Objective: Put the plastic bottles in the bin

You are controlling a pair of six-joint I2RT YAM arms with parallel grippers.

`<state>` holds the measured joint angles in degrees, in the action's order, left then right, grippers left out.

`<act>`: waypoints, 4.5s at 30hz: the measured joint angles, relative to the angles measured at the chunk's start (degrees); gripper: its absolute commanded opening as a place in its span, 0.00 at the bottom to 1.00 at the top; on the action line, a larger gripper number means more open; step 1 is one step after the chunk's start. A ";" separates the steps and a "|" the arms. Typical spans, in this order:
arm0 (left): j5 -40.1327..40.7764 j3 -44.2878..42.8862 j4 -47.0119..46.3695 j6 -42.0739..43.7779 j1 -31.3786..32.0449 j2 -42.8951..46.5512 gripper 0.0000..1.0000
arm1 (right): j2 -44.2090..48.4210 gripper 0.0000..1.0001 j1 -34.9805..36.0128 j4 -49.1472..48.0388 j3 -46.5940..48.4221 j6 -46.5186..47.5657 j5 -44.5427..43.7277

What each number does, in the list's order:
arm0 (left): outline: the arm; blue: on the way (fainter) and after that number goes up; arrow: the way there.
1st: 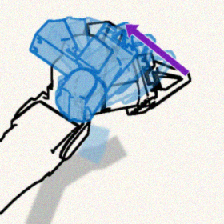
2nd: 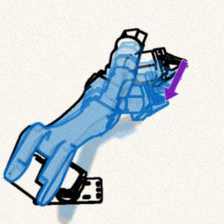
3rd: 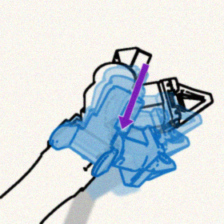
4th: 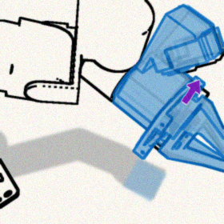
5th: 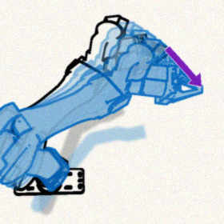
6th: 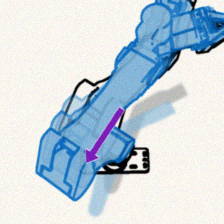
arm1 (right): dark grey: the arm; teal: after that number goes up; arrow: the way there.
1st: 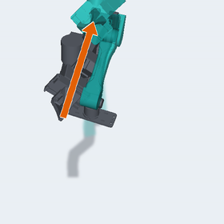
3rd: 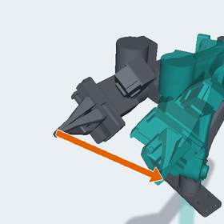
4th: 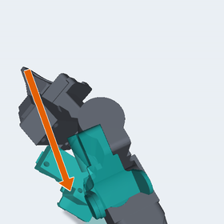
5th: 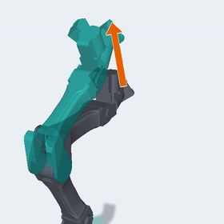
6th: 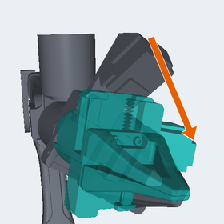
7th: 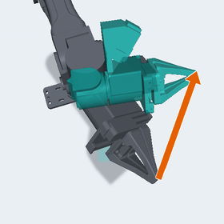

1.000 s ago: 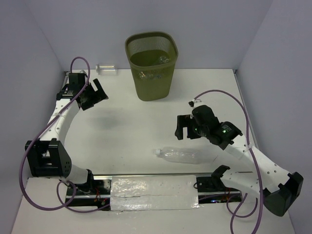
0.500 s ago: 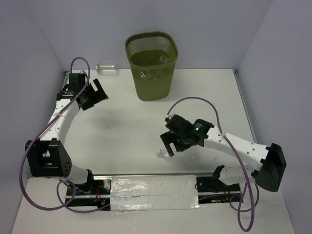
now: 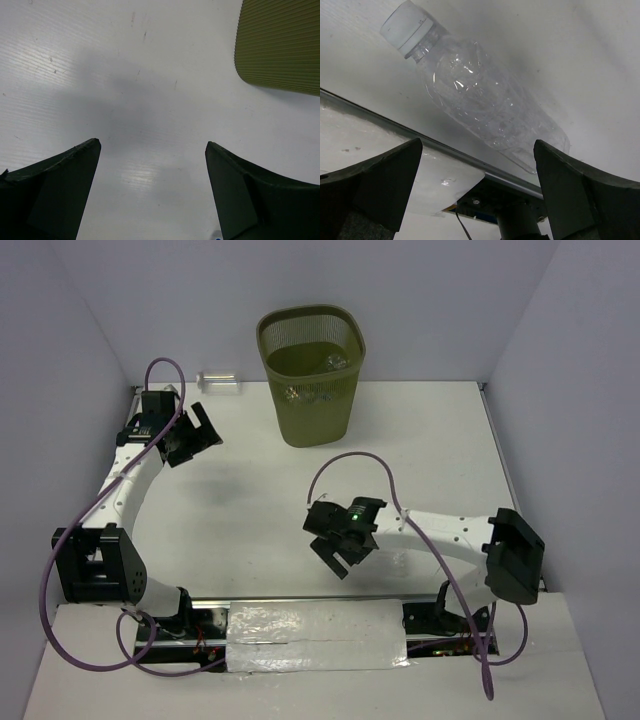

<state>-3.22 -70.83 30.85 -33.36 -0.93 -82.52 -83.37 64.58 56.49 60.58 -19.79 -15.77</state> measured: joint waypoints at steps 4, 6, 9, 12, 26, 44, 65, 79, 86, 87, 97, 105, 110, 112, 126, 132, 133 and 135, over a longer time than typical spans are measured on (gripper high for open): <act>0.00 0.00 0.00 0.07 0.00 0.00 0.99 | -3.30 1.00 0.50 0.33 1.05 0.87 -0.85; 0.00 0.00 0.00 0.09 0.00 0.00 1.00 | -4.87 1.00 0.52 0.50 1.42 1.33 -1.18; 0.00 0.00 0.00 0.09 0.00 0.00 0.99 | -7.37 1.00 0.52 0.81 1.77 1.70 -1.68; 0.00 0.00 0.00 0.09 0.00 0.00 0.99 | -9.99 1.00 0.52 0.76 1.79 1.73 -1.97; 0.00 0.98 -0.26 0.15 0.00 0.00 0.99 | -16.20 0.66 0.11 -5.46 -0.39 1.38 2.82; 1.81 0.98 -0.13 0.90 0.00 0.00 0.99 | -7.23 0.50 -8.57 -0.46 24.41 4.76 -9.64; 1.70 0.35 0.31 -3.10 0.00 0.44 0.99 | -23.19 0.59 -26.03 -53.31 65.16 18.01 -19.69; 1.90 -12.02 -0.28 -7.43 0.00 -6.38 0.99 | -41.29 0.99 -27.54 -58.84 72.46 21.09 -16.26; 2.16 -24.70 1.31 -11.87 -0.02 -15.54 1.00 | -35.01 1.00 -27.87 -58.29 68.48 20.87 -14.67; 2.45 -27.34 1.75 -12.46 -0.02 -17.49 0.99 | -32.52 1.00 -27.87 -58.18 65.99 20.76 -14.64; 1.77 -50.56 -0.90 -21.29 -2.40 -39.50 0.99 | -0.92 1.00 -28.13 -57.68 36.79 15.34 -16.63; -3.17 -52.24 -9.03 -33.99 -6.73 -53.16 0.99 | 12.92 1.00 -28.24 -56.68 20.70 8.13 -16.68; -4.68 -52.06 -14.60 -40.94 -6.75 -56.81 0.99 | 16.46 1.00 -28.24 -54.80 15.30 6.29 -17.99; -5.33 -52.06 -17.77 -43.60 -6.64 -57.70 1.00 | 17.38 1.00 -28.24 -54.77 14.14 5.92 -18.49; -5.68 -57.99 -26.67 -51.19 -5.68 -68.94 0.99 | 16.98 1.00 -28.24 -52.11 13.62 5.75 -19.63; -4.09 -61.51 -27.56 -52.54 -5.22 -70.99 0.99 | 16.17 1.00 -28.24 -50.58 13.70 5.57 -19.58; -3.78 -62.05 -27.65 -52.63 -5.11 -71.28 0.99 | 16.13 1.00 -28.24 -50.34 13.79 5.49 -19.58; -3.10 -63.34 -27.91 -52.74 -4.85 -72.11 0.99 | 16.04 1.00 -28.24 -49.86 13.97 5.27 -19.58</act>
<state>-6.33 -134.17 2.94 -86.11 -5.78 -154.63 -67.33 36.34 6.63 74.54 -14.52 -35.35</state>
